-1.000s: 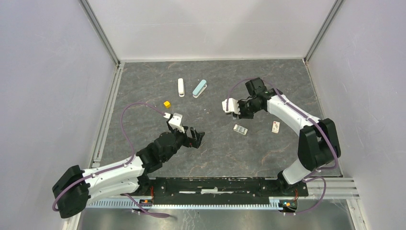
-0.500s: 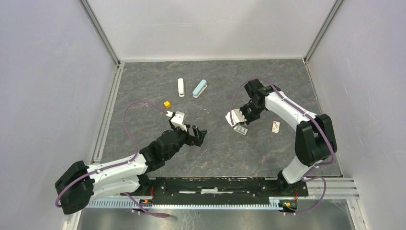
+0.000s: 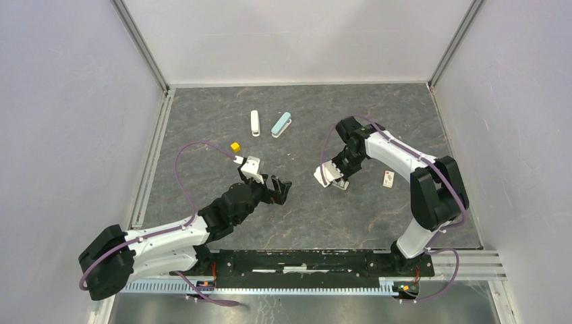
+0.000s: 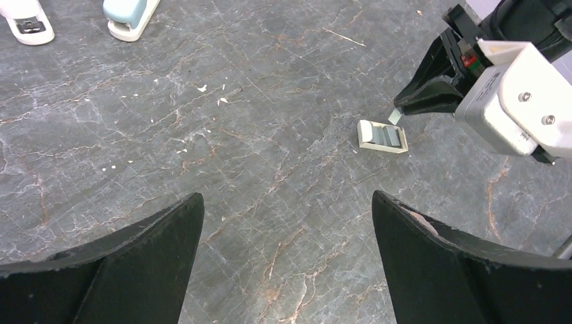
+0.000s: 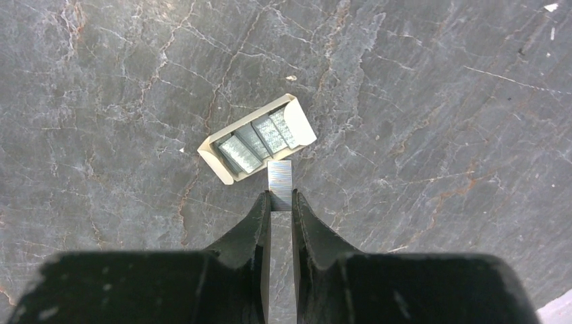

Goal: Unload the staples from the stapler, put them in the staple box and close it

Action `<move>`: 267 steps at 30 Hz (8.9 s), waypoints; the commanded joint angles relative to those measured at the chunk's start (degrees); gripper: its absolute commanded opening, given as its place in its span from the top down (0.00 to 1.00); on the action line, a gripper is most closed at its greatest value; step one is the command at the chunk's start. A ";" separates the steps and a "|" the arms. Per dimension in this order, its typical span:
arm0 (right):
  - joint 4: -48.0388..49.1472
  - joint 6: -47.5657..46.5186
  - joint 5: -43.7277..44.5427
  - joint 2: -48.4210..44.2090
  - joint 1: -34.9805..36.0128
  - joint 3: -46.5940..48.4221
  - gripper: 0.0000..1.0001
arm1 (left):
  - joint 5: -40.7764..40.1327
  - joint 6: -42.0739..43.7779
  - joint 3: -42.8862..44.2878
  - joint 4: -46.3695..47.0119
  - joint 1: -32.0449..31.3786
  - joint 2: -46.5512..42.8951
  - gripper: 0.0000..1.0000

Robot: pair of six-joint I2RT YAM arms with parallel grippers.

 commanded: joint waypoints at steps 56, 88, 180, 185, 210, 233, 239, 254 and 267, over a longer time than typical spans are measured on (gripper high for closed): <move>0.44 -6.88 4.09 3.67 3.63 -1.63 0.92 | -2.87 -1.52 1.08 3.44 0.36 0.24 0.00; 2.23 -4.57 4.17 1.60 4.25 -0.64 0.71 | -1.91 -1.83 1.08 4.23 0.36 0.00 0.00; 3.66 -4.51 7.87 1.82 4.14 -3.85 0.73 | -2.62 -2.66 -0.68 3.61 0.36 -2.76 0.00; 3.88 -4.42 7.67 2.70 4.11 -3.68 0.73 | -2.69 -2.63 -0.59 3.61 0.36 -2.41 0.00; 6.03 -3.63 7.70 3.60 4.07 -4.43 0.73 | -3.06 -2.62 -0.77 3.71 0.36 -2.31 0.00; 7.71 -2.48 7.33 2.38 4.19 -4.75 0.74 | -2.88 -2.53 -0.50 3.78 0.37 -2.05 0.00; 6.12 -0.64 6.43 1.55 4.00 -2.57 0.73 | -2.63 -2.53 -0.33 3.81 0.36 -1.92 0.00; 14.51 24.30 -13.46 -13.47 -6.73 -9.66 0.72 | 5.75 -9.13 -2.57 14.31 1.39 2.51 0.00; 24.64 43.87 -33.46 -29.39 -28.81 -28.69 0.70 | 18.92 -16.91 3.40 22.92 4.69 16.90 0.00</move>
